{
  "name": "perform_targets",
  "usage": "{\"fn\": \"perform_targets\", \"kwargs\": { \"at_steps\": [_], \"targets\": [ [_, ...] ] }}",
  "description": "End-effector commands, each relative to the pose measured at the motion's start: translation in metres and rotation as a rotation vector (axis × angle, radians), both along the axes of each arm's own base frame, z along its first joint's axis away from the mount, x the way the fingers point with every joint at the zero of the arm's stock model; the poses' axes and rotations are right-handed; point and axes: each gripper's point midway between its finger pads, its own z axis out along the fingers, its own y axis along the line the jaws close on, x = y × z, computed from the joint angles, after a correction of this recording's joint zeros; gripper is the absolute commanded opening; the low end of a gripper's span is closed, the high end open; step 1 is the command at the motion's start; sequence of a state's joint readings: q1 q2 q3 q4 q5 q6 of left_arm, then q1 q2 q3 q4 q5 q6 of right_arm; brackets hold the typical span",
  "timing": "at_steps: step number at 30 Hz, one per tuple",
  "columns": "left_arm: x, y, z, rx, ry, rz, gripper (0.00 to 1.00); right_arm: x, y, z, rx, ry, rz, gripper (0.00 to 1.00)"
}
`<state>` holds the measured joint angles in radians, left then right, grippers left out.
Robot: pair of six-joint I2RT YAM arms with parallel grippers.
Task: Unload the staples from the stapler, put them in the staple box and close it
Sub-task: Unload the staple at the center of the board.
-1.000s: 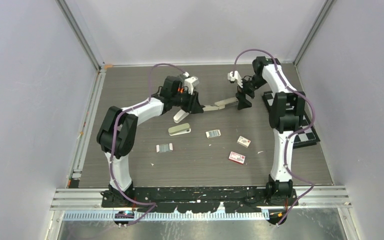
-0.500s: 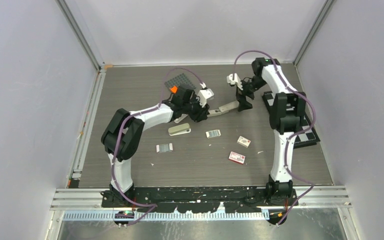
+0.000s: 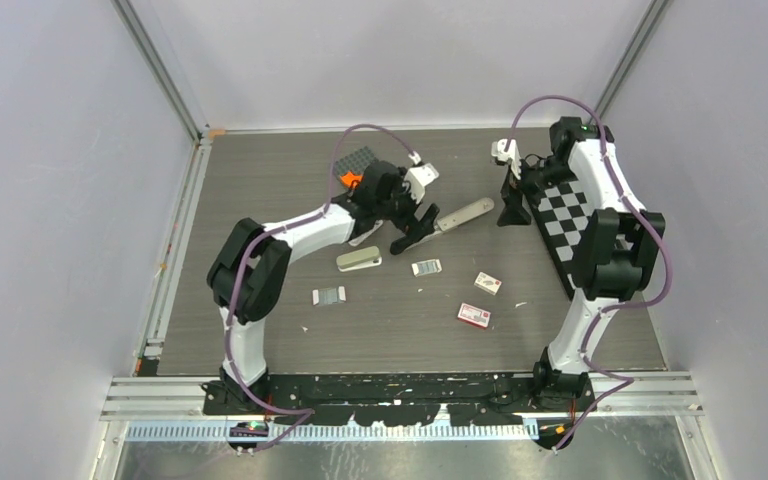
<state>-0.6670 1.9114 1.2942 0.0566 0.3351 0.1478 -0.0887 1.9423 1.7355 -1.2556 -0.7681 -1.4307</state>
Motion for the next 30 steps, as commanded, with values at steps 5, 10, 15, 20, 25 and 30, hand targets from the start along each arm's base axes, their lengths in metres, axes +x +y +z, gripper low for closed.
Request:
{"fn": "perform_targets", "kwargs": {
  "at_steps": [5,10,15,20,25,30],
  "targets": [
    [0.042,-0.058,0.023,-0.105,0.04,0.007,0.95,-0.057,0.029,0.074,0.169,0.098,-0.176,1.0],
    [0.047,-0.082,0.007,-0.051,-0.032,0.013,0.94,-0.08,0.029,0.073,0.189,0.099,-0.295,1.0],
    [0.05,-0.094,-0.021,0.036,-0.014,0.022,0.87,-0.09,0.013,0.069,0.242,0.087,-0.369,1.0],
    [0.053,-0.106,-0.034,0.09,-0.04,0.013,0.81,-0.097,0.007,0.066,0.289,0.154,-0.361,0.99],
    [0.053,-0.11,-0.043,0.148,-0.072,0.012,0.51,-0.098,0.003,0.067,0.3,0.153,-0.371,1.0],
    [0.057,-0.113,-0.028,0.133,-0.108,0.009,0.01,-0.099,0.001,0.07,0.307,0.143,-0.378,1.0]
  ]
}}
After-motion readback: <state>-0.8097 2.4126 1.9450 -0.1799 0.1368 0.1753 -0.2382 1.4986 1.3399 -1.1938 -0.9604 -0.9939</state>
